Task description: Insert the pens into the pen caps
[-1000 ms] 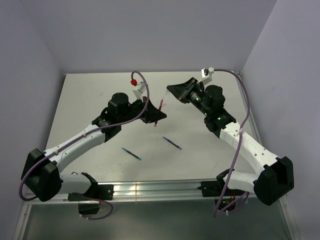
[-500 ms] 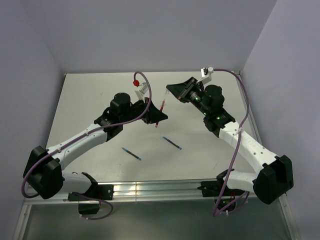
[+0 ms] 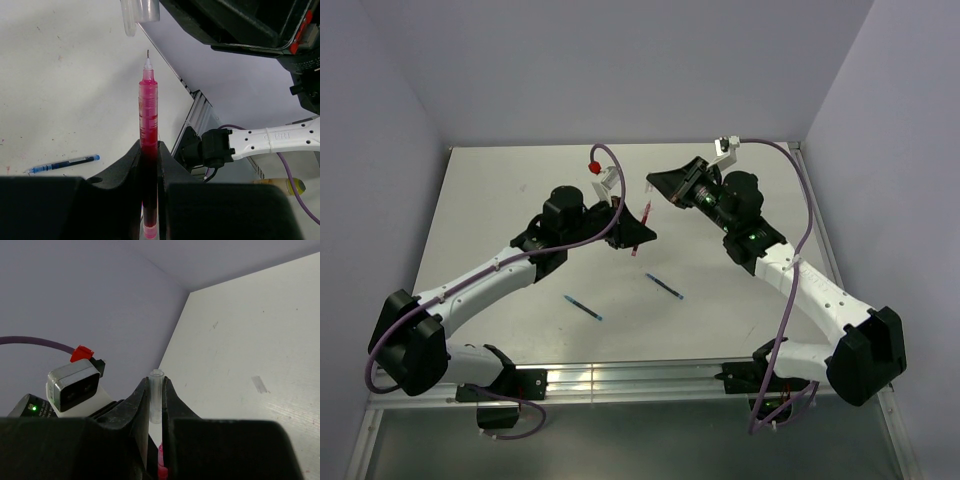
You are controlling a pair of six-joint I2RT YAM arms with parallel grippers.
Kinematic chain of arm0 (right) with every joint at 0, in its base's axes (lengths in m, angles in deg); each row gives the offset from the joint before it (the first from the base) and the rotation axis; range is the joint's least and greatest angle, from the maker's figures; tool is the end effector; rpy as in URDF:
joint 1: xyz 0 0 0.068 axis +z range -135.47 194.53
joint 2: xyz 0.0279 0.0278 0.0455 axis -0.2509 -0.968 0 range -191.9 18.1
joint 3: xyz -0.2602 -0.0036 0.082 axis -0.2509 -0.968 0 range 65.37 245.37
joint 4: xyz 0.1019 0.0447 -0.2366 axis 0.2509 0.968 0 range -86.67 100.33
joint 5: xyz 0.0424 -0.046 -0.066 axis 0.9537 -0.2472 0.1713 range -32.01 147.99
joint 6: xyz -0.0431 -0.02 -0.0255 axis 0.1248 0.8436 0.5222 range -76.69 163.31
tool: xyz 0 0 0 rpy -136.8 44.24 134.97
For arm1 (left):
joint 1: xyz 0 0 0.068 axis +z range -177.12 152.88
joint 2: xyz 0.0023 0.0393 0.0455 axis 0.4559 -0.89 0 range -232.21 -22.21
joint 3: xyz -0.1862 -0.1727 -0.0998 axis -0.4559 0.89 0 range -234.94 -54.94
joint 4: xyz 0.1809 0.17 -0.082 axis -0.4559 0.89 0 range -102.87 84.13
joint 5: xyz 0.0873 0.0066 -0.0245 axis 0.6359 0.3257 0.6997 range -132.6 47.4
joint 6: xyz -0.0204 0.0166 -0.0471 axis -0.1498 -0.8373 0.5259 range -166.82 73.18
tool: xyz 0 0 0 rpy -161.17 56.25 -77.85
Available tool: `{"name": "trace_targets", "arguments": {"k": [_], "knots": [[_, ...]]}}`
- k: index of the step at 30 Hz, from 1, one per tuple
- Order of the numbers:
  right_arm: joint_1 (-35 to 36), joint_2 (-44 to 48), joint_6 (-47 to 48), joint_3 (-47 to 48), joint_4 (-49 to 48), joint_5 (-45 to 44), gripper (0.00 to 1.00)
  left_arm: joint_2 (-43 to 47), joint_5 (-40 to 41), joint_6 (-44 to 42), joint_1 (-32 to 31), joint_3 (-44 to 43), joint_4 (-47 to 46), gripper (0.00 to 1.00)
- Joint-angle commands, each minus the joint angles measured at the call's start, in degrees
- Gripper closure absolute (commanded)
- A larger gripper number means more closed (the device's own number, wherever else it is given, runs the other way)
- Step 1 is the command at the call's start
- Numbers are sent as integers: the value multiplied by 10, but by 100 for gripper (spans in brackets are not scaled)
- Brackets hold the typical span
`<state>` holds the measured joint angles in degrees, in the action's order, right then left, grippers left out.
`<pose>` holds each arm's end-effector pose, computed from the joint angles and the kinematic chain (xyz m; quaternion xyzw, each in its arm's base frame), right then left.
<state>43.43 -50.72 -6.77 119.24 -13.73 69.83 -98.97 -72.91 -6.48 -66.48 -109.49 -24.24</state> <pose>0.2464 0.1445 0.3584 0.0538 0.6921 0.5107 0.5072 0.2297 -0.2116 0.3138 0.1602 0.7453 -0.5488 0.3431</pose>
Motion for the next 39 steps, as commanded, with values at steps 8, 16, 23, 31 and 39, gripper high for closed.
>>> {"name": "trace_targets", "arguments": {"k": [8, 16, 23, 31, 39], "knots": [[10, 3, 6, 5, -18, -21, 100, 12, 2, -6, -3, -11, -13, 100], [11, 1, 10, 5, -13, -24, 100, 17, 9, -12, -3, -14, -6, 100], [11, 1, 10, 3, -10, -27, 100, 19, 16, -14, -3, -13, -1, 100], [13, 2, 14, 1, -4, -31, 100, 20, 17, -18, -4, -14, 1, 100], [15, 2, 16, -2, 1, -39, 100, 19, 19, -20, -3, -16, 4, 100]]}}
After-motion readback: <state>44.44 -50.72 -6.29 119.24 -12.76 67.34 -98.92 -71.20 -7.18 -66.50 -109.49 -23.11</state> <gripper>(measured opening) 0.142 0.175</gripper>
